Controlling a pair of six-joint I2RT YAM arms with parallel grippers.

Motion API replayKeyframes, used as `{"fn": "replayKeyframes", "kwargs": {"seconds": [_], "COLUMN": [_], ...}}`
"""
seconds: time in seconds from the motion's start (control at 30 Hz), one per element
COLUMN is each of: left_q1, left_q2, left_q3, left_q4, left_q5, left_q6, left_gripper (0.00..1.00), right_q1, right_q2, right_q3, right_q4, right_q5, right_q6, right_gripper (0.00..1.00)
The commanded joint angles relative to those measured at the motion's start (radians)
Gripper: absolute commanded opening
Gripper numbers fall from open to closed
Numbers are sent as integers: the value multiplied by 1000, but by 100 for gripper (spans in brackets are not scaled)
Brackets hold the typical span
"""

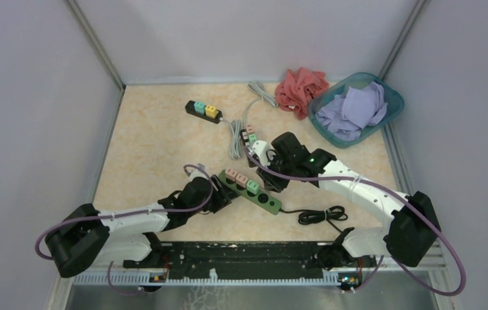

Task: Insert the plug
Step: Insert the plug into the socket.

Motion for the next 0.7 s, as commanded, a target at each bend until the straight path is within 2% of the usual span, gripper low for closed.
{"fn": "replayKeyframes", "kwargs": {"seconds": [0.0,0.3,0.5,0.67], "left_q1": [14,39,60,67], "left_q2": [47,157,217,256], "left_q3": [11,43,44,53], "left_q4": [69,148,214,217], "left_q5": [32,52,91,96], "left_q6": [-63,-73,-75,-72], "left_gripper": [60,53,45,44], "right_q1": [6,15,25,34], "right_q2": [13,30,46,67], "right_q3": [-13,-21,-22,-17], "right_q4": [48,48,50,48], "right_q5": [-27,-6,8,11], "right_q6": [-14,-16,-15,-15], "right_gripper": [0,0,0,0]}}
